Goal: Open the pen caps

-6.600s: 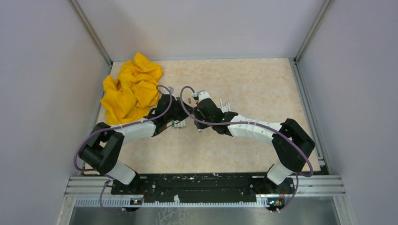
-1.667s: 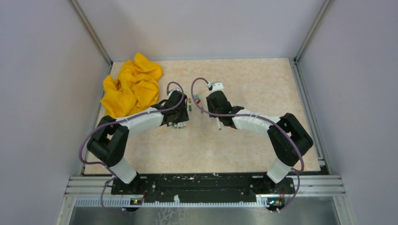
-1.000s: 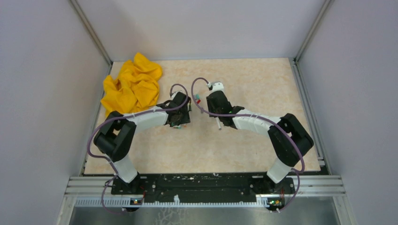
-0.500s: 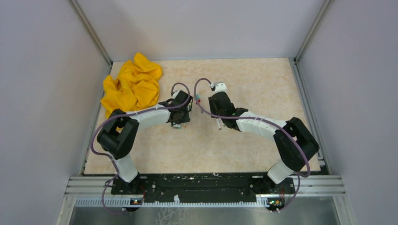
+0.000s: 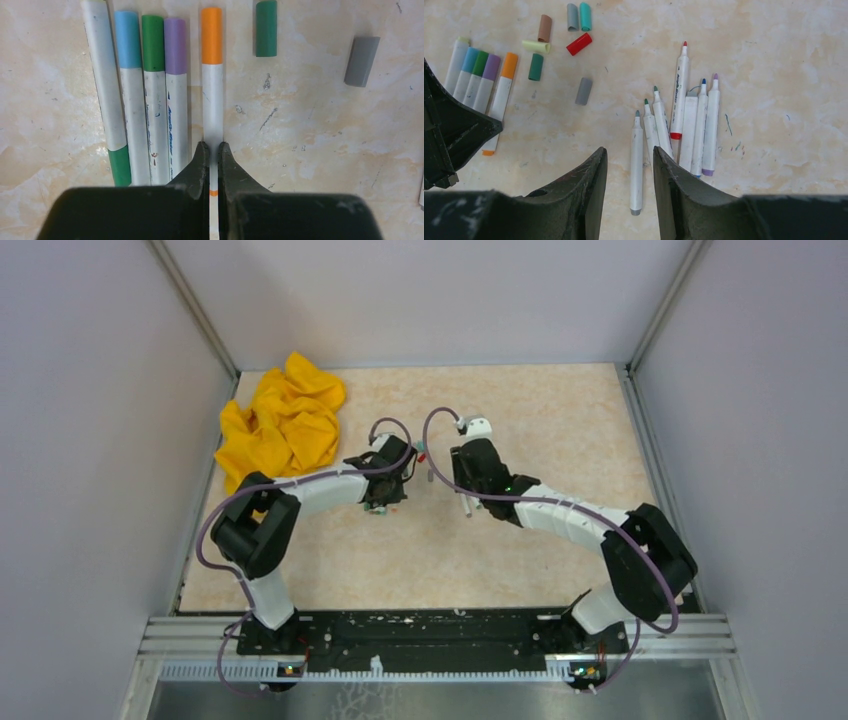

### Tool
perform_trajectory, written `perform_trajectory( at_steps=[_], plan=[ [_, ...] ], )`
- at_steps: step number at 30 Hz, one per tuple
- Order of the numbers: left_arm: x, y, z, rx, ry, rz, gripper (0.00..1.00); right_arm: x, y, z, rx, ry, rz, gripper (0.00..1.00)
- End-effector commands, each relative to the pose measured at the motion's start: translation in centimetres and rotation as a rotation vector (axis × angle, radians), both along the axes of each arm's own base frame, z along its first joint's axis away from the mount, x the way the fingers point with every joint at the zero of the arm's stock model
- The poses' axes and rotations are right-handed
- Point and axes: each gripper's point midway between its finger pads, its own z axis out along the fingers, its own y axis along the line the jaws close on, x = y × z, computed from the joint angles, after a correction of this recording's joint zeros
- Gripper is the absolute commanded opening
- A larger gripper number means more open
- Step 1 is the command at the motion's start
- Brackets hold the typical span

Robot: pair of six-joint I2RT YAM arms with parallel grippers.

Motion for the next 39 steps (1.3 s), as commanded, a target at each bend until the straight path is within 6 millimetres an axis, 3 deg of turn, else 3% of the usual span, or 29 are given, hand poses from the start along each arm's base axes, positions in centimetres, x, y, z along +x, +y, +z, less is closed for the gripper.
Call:
perform_trajectory(
  at_steps=[1, 6, 13, 19, 22, 28, 39],
  plan=[
    [-6.1, 1.3, -5.3, 0.105, 0.239, -0.058, 0.00, 0.3, -0.6, 1.7, 0.040, -0.046, -0.032, 0.38],
    [-5.6, -0.4, -3.3, 0.007, 0.149, -0.089, 0.00, 0.1, -0.9, 2.1, 0.045, -0.052, -0.037, 0.38],
    [-4.4, -2.8, 2.4, -0.189, -0.050, -0.185, 0.00, 0.4, -0.8, 4.4, 0.143, -0.081, -0.050, 0.40],
    [-4.6, -6.1, 7.2, -0.402, -0.198, -0.335, 0.00, 0.2, 1.2, 5.2, 0.318, -0.065, 0.046, 0.49],
    [-5.4, -7.8, 8.7, -0.491, -0.208, -0.425, 0.00, 0.0, 2.1, 5.1, 0.353, -0.055, 0.087, 0.50],
    [-5.9, -9.7, 9.6, -0.567, -0.202, -0.505, 0.00, -0.3, 3.5, 5.0, 0.414, -0.043, 0.137, 0.52],
    [-6.0, -10.7, 9.7, -0.618, -0.196, -0.524, 0.00, 0.2, 4.1, 4.3, 0.426, -0.021, 0.137, 0.53]
  ],
)
